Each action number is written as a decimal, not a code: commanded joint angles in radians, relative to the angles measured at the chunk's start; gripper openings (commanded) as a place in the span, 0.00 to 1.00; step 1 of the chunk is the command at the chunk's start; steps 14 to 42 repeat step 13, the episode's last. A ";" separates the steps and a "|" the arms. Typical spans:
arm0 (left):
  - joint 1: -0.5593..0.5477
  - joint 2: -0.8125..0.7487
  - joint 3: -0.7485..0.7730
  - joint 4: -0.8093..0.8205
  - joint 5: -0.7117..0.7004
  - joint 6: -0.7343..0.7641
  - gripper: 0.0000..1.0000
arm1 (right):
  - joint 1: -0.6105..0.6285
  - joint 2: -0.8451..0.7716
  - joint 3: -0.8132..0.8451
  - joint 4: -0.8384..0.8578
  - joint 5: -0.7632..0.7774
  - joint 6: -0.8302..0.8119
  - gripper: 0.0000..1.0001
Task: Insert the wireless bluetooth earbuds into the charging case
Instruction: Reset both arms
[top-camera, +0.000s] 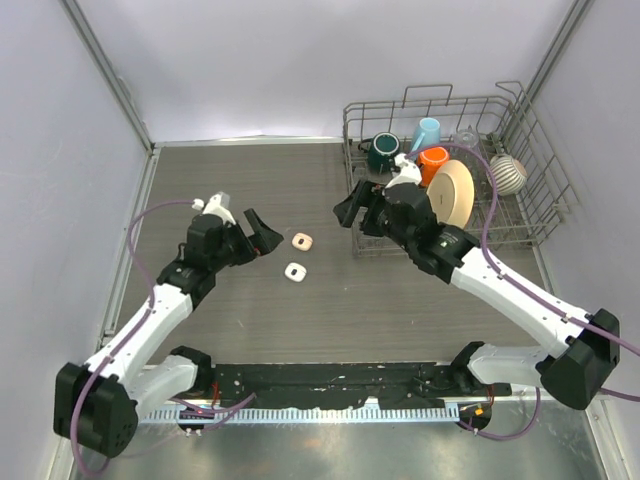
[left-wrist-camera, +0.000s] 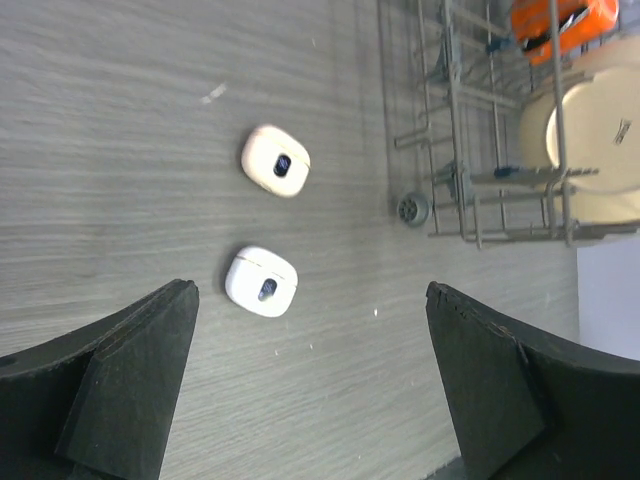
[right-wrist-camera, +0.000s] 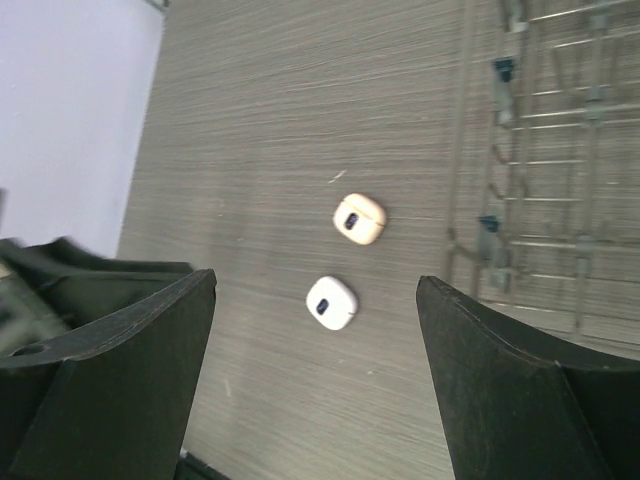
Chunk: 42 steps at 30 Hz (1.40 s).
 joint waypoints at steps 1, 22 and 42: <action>0.004 -0.079 0.084 -0.114 -0.191 0.046 1.00 | -0.048 -0.046 0.025 -0.044 0.064 -0.089 0.87; 0.004 -0.274 0.114 -0.180 -0.437 0.128 1.00 | -0.120 -0.076 0.065 -0.156 0.343 -0.308 0.92; 0.004 -0.274 0.114 -0.180 -0.437 0.128 1.00 | -0.120 -0.076 0.065 -0.156 0.343 -0.308 0.92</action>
